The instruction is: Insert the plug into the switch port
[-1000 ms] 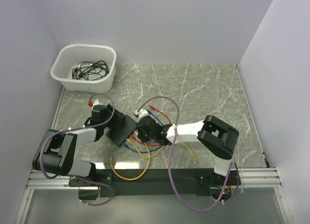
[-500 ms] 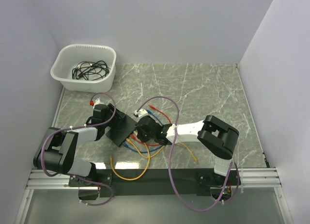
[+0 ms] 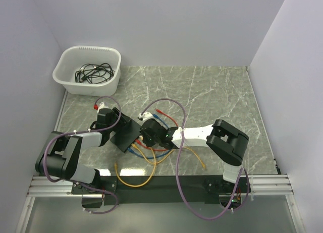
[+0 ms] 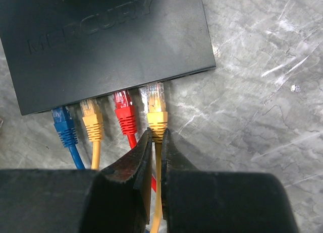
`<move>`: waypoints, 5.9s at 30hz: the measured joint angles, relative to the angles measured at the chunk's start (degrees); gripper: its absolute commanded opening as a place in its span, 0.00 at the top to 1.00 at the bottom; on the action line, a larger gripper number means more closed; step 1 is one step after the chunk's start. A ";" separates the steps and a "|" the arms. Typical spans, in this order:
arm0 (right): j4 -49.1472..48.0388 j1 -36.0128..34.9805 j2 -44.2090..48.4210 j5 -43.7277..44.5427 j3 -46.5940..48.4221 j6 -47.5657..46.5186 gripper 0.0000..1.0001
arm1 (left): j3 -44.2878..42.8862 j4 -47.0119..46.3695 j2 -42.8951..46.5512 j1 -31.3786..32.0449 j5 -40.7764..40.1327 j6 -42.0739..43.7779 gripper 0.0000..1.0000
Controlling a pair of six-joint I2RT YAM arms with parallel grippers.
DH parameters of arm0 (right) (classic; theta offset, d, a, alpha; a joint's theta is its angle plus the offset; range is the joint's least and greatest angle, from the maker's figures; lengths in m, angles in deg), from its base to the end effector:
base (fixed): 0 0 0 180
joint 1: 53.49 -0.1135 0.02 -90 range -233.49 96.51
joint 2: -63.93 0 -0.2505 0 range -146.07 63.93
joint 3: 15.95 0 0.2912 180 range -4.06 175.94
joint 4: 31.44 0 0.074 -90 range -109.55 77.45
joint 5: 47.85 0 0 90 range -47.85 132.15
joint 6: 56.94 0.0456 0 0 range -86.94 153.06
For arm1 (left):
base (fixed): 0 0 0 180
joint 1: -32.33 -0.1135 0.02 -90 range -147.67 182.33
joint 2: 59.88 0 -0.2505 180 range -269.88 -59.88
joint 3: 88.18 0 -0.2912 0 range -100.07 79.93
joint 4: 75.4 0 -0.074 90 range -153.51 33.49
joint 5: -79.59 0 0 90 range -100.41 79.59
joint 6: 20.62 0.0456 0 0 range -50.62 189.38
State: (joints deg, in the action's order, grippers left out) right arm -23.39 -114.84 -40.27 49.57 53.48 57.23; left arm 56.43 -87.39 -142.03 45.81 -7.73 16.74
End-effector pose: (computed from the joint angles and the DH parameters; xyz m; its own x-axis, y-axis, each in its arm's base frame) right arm 0.2008 0.3553 0.1092 -0.6350 -0.3155 -0.7051 -0.6191 0.7538 0.2202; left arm 0.2752 -0.0682 0.0813 -0.5513 -0.6843 -0.4773 -0.2768 0.6897 -0.6691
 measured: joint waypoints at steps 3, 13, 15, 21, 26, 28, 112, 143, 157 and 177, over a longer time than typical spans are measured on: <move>0.07 0.00 -0.17 0.09 0.20 0.00 1.00 | 0.00 -0.35 -0.22 0.00 0.00 0.02 0.42; -0.24 0.00 -1.38 -0.07 0.35 0.00 1.00 | -0.11 -0.33 -0.31 0.02 -0.13 0.09 0.42; -0.42 0.00 -1.38 -0.13 0.35 0.00 1.00 | -0.28 -0.37 -0.52 0.04 -0.15 0.26 0.43; -0.94 0.00 -1.38 -0.63 0.35 -0.44 1.00 | -0.66 -0.55 -0.96 0.20 -0.39 0.90 0.43; -0.94 0.00 -1.38 -0.44 0.35 -0.68 1.00 | -0.66 -0.57 -0.96 0.28 -0.57 0.94 0.43; -0.92 0.07 -1.38 -0.28 0.39 -0.66 1.00 | -0.66 -0.57 -0.96 0.28 -0.57 0.98 0.43; -7.85 14.47 -2.01 -24.94 -0.33 -19.06 1.00 | -5.03 -6.47 -7.87 2.54 3.89 16.06 0.44; -13.70 19.19 -8.02 -35.04 0.85 -15.82 1.00 | -10.25 -9.94 -14.58 3.10 1.11 18.53 0.45; -12.61 19.98 -8.35 -34.51 1.42 -11.58 0.73 | -8.59 -17.38 -16.48 3.39 1.49 18.32 0.45; 8.07 8.68 0.46 8.96 8.87 -16.33 0.42 | -7.63 9.73 -0.31 8.26 0.96 13.79 0.45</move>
State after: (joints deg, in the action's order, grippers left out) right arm -15.32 -106.16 -39.81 58.53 62.35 40.90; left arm 48.80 -77.66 -142.34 54.07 -6.77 30.53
